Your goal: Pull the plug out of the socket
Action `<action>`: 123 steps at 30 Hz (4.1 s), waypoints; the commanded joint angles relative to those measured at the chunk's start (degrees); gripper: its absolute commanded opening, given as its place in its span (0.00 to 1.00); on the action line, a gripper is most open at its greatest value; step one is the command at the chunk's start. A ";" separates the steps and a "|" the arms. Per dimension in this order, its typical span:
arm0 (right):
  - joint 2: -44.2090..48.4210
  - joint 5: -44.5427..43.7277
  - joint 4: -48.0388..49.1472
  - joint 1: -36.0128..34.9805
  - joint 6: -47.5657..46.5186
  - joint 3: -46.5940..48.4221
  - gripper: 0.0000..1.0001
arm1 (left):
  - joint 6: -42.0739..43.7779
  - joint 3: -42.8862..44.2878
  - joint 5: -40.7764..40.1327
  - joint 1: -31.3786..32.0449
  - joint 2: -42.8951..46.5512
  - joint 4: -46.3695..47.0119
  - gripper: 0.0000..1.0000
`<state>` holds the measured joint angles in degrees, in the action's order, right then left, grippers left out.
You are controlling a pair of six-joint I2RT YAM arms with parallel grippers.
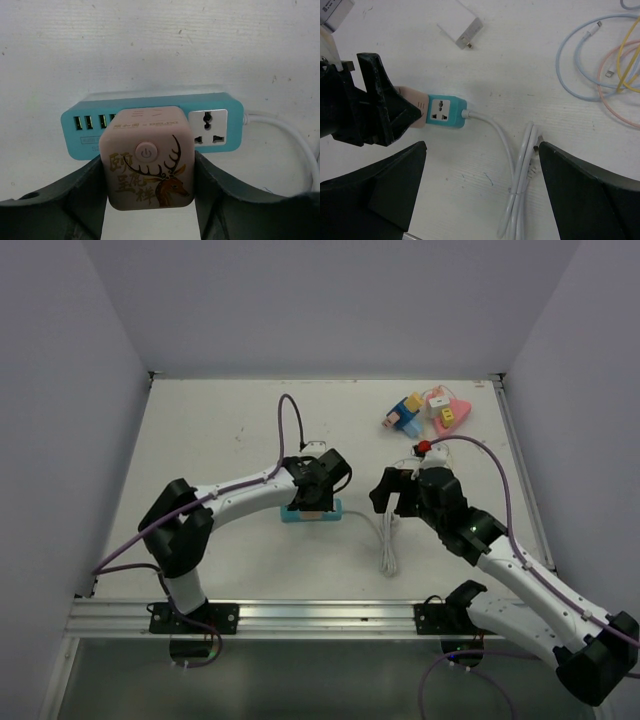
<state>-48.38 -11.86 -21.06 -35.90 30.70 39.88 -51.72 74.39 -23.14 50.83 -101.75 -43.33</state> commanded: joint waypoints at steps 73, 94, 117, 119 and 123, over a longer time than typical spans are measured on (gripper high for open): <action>-42.58 16.78 20.17 -6.90 12.36 -0.50 0.00 | 22.72 -41.17 3.71 7.52 49.20 51.33 0.00; -55.15 12.56 27.13 -6.81 16.15 -4.81 0.00 | 16.48 -41.34 1.42 8.59 49.54 55.46 0.00; -59.99 15.81 31.34 -4.44 19.05 -6.66 0.00 | 13.76 -51.45 -6.92 8.41 63.08 56.87 0.00; -59.81 15.99 31.78 -4.53 18.52 -6.57 0.00 | 14.45 -50.58 -6.92 8.32 62.82 55.38 0.00; -58.67 17.22 33.62 -4.44 18.96 -7.62 0.00 | 15.87 -45.93 -8.85 8.24 59.84 52.31 0.00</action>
<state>-102.35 16.82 30.15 -41.30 51.40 37.28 -35.81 23.55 -28.58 59.02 -40.12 7.01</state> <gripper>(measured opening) 0.446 0.625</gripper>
